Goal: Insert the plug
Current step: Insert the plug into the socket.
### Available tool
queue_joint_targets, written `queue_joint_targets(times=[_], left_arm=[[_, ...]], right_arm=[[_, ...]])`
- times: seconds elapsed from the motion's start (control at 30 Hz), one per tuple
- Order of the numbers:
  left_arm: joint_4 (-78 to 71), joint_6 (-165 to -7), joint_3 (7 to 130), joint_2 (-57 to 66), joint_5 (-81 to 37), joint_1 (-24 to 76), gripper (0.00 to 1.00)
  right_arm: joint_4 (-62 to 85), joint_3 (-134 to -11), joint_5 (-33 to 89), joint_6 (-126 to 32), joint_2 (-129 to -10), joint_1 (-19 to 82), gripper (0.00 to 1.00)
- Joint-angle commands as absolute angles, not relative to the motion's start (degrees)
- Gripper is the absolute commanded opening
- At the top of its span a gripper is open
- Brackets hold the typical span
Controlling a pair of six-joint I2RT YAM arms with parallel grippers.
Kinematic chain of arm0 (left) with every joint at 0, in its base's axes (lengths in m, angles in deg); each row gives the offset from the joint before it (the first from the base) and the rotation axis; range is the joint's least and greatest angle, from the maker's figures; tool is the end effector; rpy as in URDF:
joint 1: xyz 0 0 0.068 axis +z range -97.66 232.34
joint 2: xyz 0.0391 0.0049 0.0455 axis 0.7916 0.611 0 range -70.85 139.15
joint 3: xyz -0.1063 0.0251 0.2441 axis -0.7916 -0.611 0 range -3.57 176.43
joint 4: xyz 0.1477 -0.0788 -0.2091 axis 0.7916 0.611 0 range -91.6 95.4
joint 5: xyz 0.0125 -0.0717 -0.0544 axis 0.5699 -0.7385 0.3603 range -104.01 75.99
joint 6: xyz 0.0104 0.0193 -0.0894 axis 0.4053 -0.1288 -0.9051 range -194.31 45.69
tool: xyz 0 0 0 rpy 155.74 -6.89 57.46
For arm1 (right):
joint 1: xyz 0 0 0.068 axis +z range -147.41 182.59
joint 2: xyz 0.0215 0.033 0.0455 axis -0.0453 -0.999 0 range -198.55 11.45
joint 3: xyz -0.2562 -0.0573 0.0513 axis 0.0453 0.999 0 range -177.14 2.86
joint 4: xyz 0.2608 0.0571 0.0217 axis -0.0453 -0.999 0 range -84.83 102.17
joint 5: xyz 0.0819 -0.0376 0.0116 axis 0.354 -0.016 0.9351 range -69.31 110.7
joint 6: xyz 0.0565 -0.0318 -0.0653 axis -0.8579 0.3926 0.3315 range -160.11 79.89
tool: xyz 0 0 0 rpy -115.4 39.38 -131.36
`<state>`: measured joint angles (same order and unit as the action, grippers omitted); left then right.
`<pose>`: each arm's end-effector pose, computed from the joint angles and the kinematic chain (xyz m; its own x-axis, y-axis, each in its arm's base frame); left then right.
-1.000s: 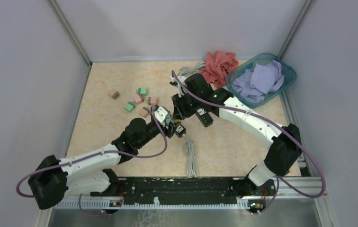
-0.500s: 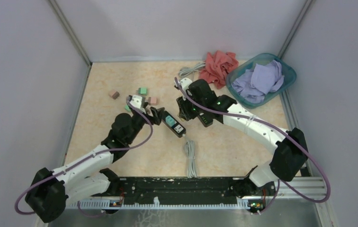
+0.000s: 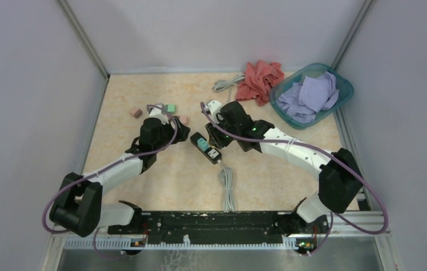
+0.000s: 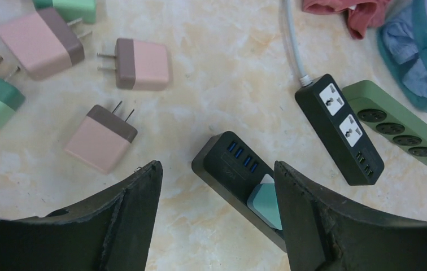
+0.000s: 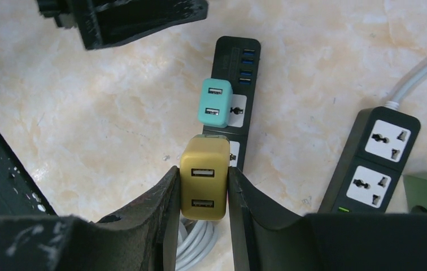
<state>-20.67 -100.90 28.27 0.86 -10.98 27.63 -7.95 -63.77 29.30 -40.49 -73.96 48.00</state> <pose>0.2897 -0.1285 0.1879 -0.4552 -0.2826 -0.8444 0.1887 0.8961 -0.4017 0.2566 0.2780 0.2491 -0.4461 -0.4431 -0.7776 -0.7829 0.6142 0.0991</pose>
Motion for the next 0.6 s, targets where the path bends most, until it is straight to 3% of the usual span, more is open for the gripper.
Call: queue_joint_targets(times=[0.0, 0.57], left_arm=[[-17.96, -108.73, 32.10, 5.24, -17.28, 29.98, 0.76], [-13.12, -117.53, 38.61, 21.60, -27.09, 31.60, 0.60]], right_arm=[[-2.79, -63.30, 28.74, -37.98, -75.76, 50.22, 0.00], [0.63, -60.42, 24.27, -36.79, -79.06, 53.04, 0.00]])
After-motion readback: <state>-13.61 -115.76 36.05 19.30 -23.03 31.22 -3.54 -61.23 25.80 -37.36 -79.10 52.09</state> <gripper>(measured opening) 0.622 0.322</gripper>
